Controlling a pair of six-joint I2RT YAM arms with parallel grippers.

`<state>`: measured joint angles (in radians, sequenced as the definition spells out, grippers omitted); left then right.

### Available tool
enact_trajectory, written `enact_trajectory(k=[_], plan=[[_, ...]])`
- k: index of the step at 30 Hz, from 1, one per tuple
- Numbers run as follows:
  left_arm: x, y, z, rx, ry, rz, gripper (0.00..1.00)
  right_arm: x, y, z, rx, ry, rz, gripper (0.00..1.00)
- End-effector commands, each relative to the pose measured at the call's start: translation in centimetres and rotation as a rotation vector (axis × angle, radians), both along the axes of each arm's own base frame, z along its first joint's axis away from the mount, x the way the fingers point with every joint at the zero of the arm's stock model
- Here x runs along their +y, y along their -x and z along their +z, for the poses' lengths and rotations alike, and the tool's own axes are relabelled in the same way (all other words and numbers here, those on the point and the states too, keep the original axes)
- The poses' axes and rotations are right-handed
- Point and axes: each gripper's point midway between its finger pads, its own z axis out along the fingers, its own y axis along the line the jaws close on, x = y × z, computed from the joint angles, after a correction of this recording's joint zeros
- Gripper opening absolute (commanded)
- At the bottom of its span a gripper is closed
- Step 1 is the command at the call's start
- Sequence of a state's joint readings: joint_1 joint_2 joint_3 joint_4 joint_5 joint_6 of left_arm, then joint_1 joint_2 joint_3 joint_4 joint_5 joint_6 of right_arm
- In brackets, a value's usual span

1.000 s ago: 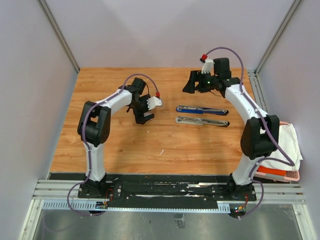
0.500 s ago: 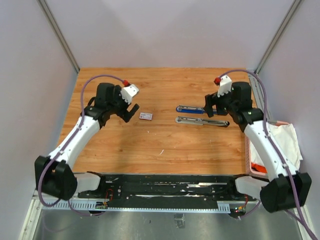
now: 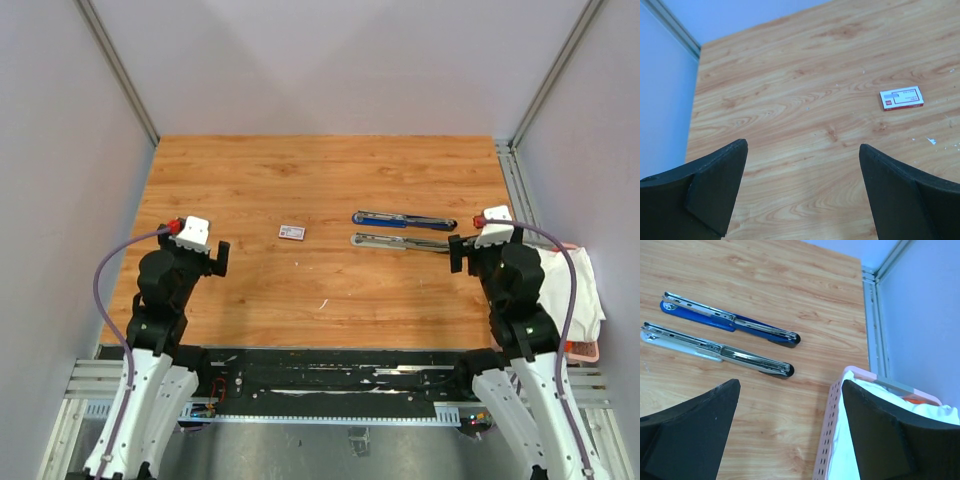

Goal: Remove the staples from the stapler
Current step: Reset both arms

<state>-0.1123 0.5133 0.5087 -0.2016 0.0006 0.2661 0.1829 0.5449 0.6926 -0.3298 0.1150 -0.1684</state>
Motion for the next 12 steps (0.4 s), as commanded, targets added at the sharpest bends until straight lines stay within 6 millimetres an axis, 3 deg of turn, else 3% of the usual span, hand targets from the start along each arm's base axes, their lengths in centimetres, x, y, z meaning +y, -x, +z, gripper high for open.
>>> enact_trajectory(k=[1, 5, 12], plan=[[1.4, 2.1, -1.1, -0.019, -0.002, 0.066, 0.98, -2.1, 1.7, -0.2, -0.064, 0.043, -0.082, 0.86], [2.9, 3.0, -1.4, -0.078, -0.008, 0.145, 0.98, -2.1, 2.5, -0.5, -0.122, 0.046, -0.067, 0.86], [2.1, 3.0, -2.7, -0.05, -0.006, 0.098, 0.98, -2.1, 2.6, -0.6, -0.132, 0.037, -0.063, 0.86]])
